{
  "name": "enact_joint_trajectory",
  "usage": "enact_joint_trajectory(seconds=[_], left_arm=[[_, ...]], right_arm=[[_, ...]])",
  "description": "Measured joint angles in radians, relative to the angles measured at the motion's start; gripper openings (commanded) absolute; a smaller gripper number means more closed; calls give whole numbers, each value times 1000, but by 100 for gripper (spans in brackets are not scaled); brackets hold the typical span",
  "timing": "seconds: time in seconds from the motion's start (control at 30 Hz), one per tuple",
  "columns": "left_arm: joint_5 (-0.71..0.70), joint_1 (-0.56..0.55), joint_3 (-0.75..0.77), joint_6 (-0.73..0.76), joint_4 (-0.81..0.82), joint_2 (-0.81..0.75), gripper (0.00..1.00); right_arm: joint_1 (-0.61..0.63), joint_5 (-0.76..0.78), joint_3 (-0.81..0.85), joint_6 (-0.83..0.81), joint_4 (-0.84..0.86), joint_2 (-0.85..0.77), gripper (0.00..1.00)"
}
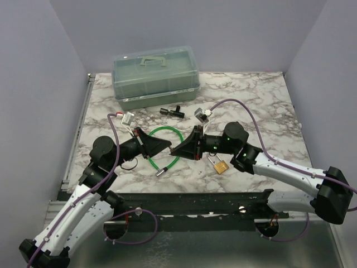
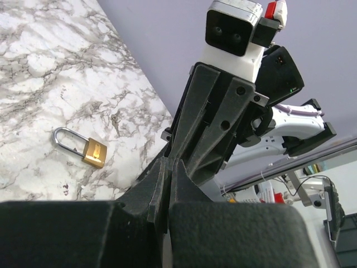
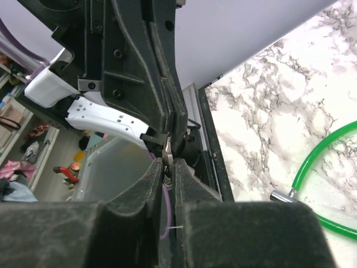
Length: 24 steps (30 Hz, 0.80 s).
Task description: Unlock with the key
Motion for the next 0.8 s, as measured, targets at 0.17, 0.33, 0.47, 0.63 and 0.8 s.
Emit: enact_joint_trajectory(seconds=[0.17, 0.33, 0.47, 0.63, 0.8], left_arm=[[-2, 0, -6, 3, 26, -1, 0], [-7, 0, -13, 3, 36, 2, 0], [-14, 0, -13, 3, 39, 4, 0], [-20, 0, -15, 3, 39, 4, 0], [-23, 0, -19, 3, 40, 4, 0]], right_arm=[[-6, 0, 1, 11, 0, 0, 10], [-6, -1, 5, 14, -1, 0, 29], [-6, -2, 10, 15, 0, 1, 30], [-6, -2, 10, 14, 0, 3, 32], [-6, -2, 10, 14, 0, 6, 25]])
